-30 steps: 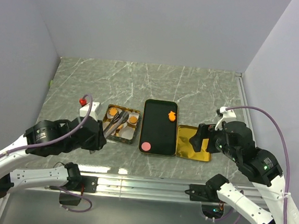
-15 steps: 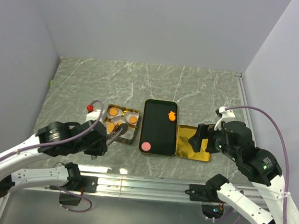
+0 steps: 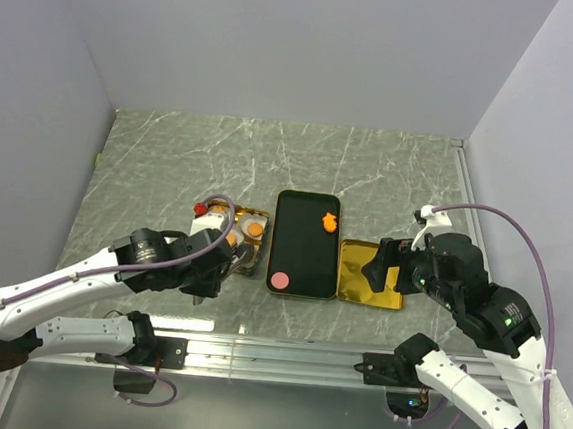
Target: Pack the cookies
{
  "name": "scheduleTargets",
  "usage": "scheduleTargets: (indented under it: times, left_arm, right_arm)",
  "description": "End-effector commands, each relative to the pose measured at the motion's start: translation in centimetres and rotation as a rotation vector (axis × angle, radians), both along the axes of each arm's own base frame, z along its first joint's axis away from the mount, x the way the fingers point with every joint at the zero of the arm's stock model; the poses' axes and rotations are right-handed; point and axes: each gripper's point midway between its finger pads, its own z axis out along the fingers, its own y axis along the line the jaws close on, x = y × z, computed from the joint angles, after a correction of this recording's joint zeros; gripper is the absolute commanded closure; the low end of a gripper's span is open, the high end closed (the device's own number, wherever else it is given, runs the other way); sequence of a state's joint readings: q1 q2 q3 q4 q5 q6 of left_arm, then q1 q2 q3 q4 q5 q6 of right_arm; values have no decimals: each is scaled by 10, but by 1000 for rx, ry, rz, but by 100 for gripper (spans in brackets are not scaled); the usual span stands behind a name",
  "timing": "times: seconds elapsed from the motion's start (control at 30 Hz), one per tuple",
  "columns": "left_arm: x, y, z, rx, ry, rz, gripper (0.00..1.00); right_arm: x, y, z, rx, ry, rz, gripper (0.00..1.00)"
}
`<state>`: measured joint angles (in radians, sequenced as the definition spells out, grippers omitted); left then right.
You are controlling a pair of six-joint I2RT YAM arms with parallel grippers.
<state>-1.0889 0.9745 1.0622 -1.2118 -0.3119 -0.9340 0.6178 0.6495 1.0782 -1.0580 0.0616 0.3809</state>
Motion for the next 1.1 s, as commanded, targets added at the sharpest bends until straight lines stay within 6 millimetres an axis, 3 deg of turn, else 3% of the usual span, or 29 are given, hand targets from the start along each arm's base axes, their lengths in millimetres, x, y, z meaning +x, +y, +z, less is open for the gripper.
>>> scheduleTargets:
  times: [0.0, 0.63, 0.73, 0.9, 0.97, 1.07]
  left_arm:
    - [8, -8, 16, -44, -46, -11, 65]
    - [7, -5, 25, -64, -59, -2, 55]
    - [10, -5, 38, -81, -80, 11, 56]
    - [25, -3, 96, -177, -199, 75, 55]
    - [33, 8, 120, -178, -259, 119, 53]
    - [44, 22, 131, -133, -311, 184, 50]
  right_arm:
    - [4, 0, 6, 11, -34, -8, 1]
    - [4, 0, 4, 10, -35, -5, 1]
    - [4, 0, 4, 9, -35, -8, 1]
    - [3, 1, 5, 14, -34, -5, 1]
    - [3, 1, 4, 15, -30, -5, 1]
    - [3, 3, 4, 20, -28, 1, 1]
